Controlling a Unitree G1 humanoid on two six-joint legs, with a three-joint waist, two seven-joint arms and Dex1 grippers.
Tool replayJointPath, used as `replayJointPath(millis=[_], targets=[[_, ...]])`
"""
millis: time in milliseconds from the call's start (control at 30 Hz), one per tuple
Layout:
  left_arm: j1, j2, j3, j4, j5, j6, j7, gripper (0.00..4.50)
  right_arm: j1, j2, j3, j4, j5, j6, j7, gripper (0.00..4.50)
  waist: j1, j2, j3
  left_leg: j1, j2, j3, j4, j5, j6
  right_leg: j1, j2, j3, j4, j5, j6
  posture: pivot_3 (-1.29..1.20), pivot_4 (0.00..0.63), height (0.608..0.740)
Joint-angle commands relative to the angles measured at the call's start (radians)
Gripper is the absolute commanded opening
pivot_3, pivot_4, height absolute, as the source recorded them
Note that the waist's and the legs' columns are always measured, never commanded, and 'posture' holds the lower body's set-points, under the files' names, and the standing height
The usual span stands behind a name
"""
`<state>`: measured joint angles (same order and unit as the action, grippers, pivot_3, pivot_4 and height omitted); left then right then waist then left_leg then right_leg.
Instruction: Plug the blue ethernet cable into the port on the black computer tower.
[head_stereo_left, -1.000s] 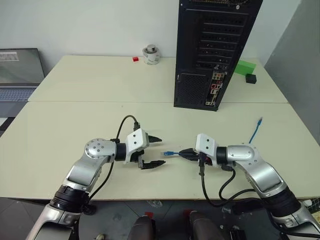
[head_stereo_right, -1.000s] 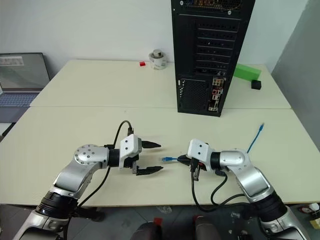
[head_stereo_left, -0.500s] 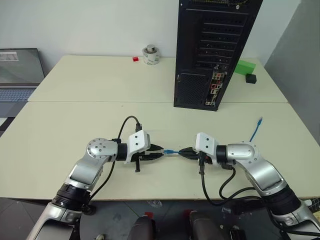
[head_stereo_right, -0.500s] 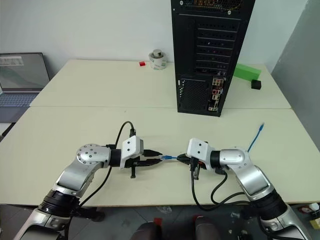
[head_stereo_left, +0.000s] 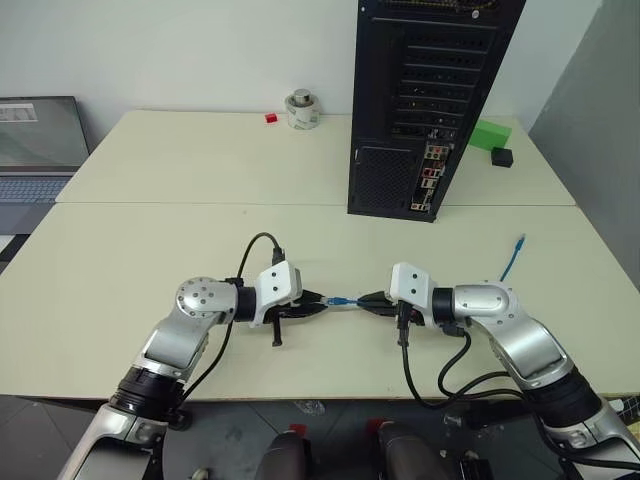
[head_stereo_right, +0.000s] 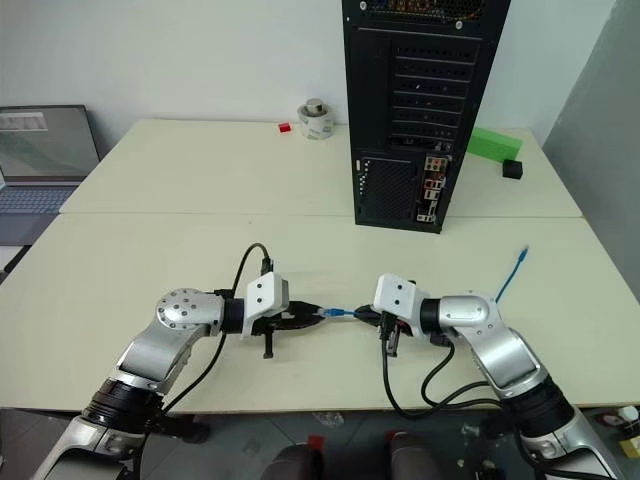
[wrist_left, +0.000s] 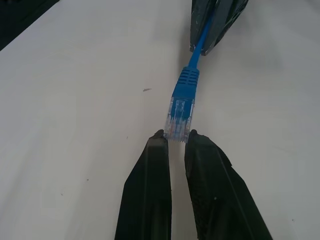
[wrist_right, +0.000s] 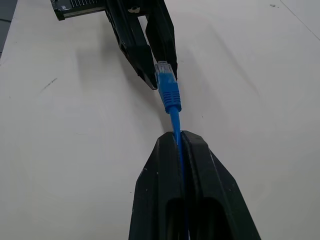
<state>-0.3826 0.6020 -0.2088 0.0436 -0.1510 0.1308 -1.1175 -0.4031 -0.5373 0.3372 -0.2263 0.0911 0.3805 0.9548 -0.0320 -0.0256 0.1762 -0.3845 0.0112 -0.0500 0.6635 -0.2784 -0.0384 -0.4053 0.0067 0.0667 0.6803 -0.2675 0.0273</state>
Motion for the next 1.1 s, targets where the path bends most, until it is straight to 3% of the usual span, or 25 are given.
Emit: replayJointPath(millis=[33, 233, 633, 767, 933, 1100], targets=[[-0.024, -0.017, 0.028, -0.017, -0.033, 0.005, 0.011, 0.90, -0.017, 0.001, 0.001, -0.016, -0.001, -0.027, 0.005, 0.00, 0.000, 0.000, 0.000, 0.000, 0.000, 0.000, 0.000, 0.000, 0.000, 0.000, 0.000, 0.000, 0.000, 0.000, 0.000, 0.00, 0.150, 0.740], [-0.016, -0.011, 0.025, -0.017, -0.022, -0.030, 0.003, 1.97, -0.021, 0.000, 0.002, -0.006, -0.003, -0.033, 0.006, 0.00, 0.000, 0.000, 0.000, 0.000, 0.000, 0.000, 0.000, 0.000, 0.000, 0.000, 0.000, 0.000, 0.000, 0.000, 0.000, 0.00, 0.150, 0.740], [0.002, -0.012, 0.015, -0.042, -0.029, -0.046, -0.029, 1.97, -0.022, -0.005, 0.005, -0.004, -0.006, -0.038, 0.012, 0.00, 0.000, 0.000, 0.000, 0.000, 0.000, 0.000, 0.000, 0.000, 0.000, 0.000, 0.000, 0.000, 0.000, 0.000, 0.000, 0.00, 0.150, 0.740], [-0.008, -0.021, 0.015, -0.027, -0.024, -0.051, -0.027, 1.39, -0.023, -0.007, 0.006, -0.004, -0.007, -0.039, 0.015, 0.00, 0.000, 0.000, 0.000, 0.000, 0.000, 0.000, 0.000, 0.000, 0.000, 0.000, 0.000, 0.000, 0.000, 0.000, 0.000, 0.00, 0.150, 0.740], [-0.014, -0.024, 0.014, -0.019, -0.018, -0.055, -0.024, 0.29, -0.024, -0.009, 0.007, -0.004, -0.009, -0.041, 0.016, 0.00, 0.000, 0.000, 0.000, 0.000, 0.000, 0.000, 0.000, 0.000, 0.000, 0.000, 0.000, 0.000, 0.000, 0.000, 0.000, 0.00, 0.150, 0.740], [-0.015, -0.026, 0.011, -0.013, -0.011, -0.061, -0.021, 0.28, -0.027, -0.008, 0.011, -0.002, -0.014, -0.047, 0.021, 0.00, 0.000, 0.000, 0.000, 0.000, 0.000, 0.000, 0.000, 0.000, 0.000, 0.000, 0.000, 0.000, 0.000, 0.000, 0.000, 0.00, 0.150, 0.740]])
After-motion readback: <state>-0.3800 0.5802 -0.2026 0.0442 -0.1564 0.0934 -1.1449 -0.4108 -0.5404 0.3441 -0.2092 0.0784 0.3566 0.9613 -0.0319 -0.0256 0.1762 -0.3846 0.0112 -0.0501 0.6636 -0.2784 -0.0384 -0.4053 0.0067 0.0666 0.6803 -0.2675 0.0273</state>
